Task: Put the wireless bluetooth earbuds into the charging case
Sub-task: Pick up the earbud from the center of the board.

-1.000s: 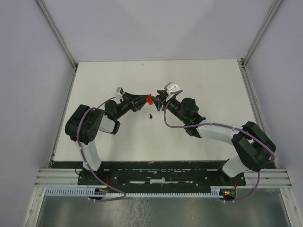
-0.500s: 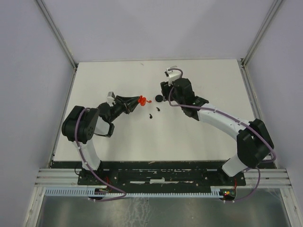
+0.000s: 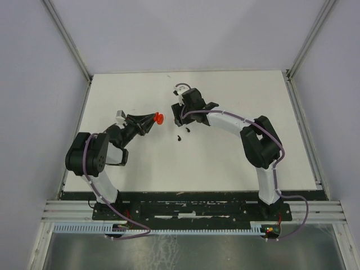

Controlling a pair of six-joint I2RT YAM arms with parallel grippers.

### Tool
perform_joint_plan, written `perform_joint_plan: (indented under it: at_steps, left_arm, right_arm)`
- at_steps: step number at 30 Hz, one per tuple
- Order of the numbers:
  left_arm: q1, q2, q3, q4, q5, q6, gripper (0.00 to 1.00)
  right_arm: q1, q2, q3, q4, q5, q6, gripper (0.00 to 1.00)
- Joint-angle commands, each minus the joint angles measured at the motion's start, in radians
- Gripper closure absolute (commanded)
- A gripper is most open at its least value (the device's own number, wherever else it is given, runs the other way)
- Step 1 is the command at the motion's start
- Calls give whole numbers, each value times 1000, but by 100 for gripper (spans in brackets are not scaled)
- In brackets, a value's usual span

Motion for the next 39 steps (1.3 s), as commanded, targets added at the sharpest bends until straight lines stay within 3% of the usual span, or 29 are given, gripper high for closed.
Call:
perform_joint_plan:
  at_steps: [1,25,39]
  left_arm:
    - [18,-64,-16,63,31,36,97]
    - [42,-108,-30,18,50,61,97]
    - [45,-71,-12,28,50,66,97]
  right_arm:
    - [2,72,133,14,-73,12,34]
    - [2,363,444,-10,-146,2,33]
    - [2,337,359,-1,-180,-3,33]
